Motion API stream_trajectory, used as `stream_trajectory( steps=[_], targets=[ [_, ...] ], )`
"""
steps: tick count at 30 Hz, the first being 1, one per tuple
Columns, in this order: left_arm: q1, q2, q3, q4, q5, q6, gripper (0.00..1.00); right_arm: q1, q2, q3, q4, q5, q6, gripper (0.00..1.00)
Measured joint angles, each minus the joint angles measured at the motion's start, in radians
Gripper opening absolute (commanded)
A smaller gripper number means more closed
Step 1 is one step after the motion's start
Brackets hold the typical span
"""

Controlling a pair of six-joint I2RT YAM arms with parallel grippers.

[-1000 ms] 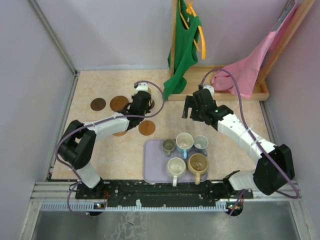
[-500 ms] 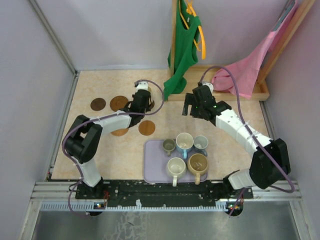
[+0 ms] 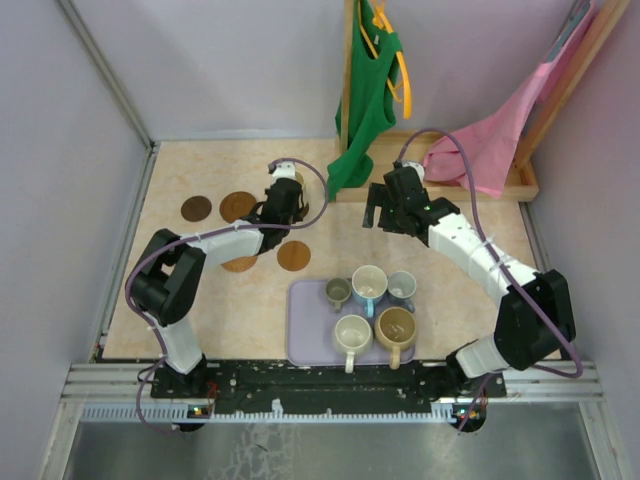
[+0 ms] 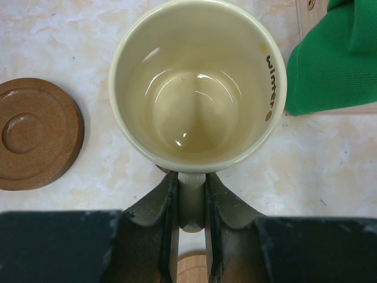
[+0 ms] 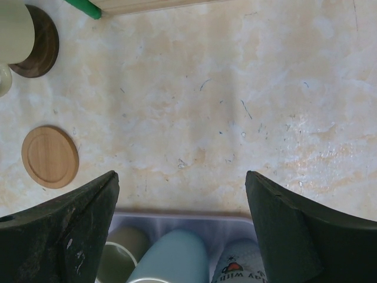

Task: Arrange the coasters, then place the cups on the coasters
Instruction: Place the cup on the coaster.

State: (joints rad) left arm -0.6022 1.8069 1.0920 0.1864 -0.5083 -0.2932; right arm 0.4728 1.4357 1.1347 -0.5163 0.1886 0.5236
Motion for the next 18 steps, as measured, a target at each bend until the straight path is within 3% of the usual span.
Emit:
stream_trajectory(
  steps=[18],
  targets=[
    [0.0,0.032,0.0,-0.007,0.0,-0.024,0.0,-0.005,0.002,0.0,0.0,-0.007,-0.001,0.89]
  ],
)
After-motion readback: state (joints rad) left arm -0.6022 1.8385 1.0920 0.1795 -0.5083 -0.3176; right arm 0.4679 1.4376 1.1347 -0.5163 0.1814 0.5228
